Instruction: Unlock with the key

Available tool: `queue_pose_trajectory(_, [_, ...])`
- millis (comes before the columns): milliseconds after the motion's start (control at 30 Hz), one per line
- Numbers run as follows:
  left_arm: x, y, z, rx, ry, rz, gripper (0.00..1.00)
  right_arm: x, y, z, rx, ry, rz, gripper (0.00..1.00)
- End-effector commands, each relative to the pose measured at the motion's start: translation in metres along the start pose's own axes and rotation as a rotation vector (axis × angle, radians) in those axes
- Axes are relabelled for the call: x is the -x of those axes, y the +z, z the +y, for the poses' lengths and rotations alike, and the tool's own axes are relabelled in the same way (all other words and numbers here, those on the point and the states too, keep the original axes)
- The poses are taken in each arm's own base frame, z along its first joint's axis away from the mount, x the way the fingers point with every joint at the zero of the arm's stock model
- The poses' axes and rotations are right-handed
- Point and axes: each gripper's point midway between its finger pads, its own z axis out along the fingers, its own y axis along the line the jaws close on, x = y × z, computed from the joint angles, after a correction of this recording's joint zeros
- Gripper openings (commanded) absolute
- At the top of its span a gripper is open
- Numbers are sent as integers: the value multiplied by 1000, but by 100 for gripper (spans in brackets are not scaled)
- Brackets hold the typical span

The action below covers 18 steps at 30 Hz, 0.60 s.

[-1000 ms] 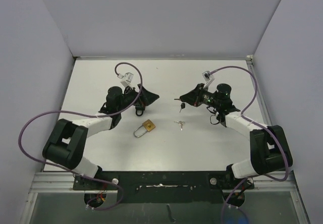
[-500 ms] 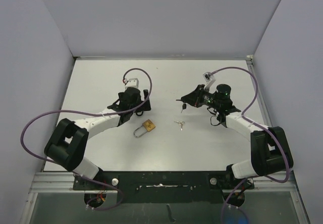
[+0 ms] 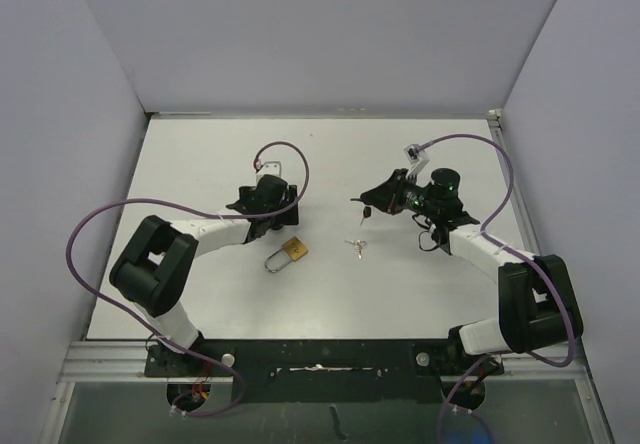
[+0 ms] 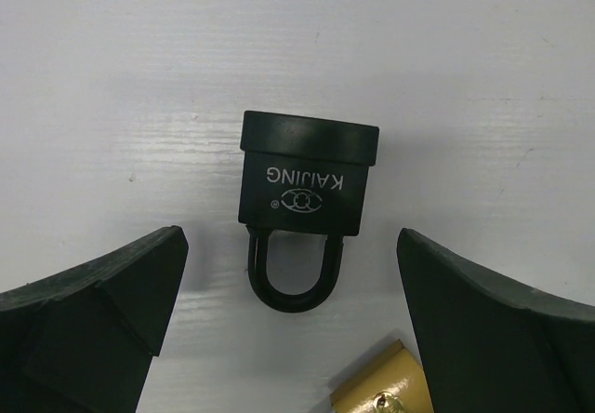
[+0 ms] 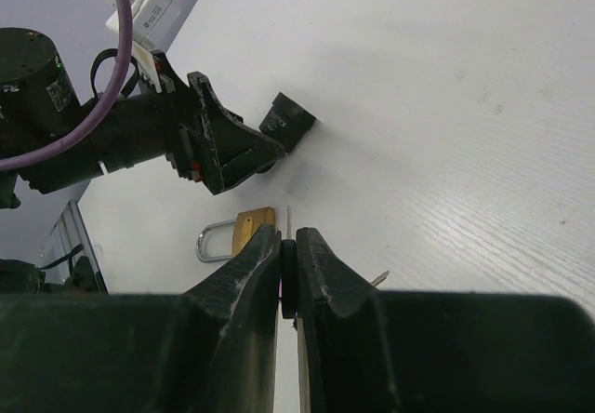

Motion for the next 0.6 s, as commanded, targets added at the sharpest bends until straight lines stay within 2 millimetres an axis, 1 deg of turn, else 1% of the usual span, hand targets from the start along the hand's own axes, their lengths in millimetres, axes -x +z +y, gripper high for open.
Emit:
queue_pose_trajectory(0, [32,7,-15,-34,3,-71,98,18,-6,9,27,-61,-55,0])
queue_pose_trajectory(233, [29,19,-18,-33,23,-54,98,19,-6,7,33,-57,-56,0])
queue_pose_trajectory(467, [29,23,-17,-30,25,-54,97,20,-5,8,41,-54,-58,0])
queue_pose_trajectory(567, [30,24,-17,-32,28,-64,93,21,-5,8,45,-52,-60,0])
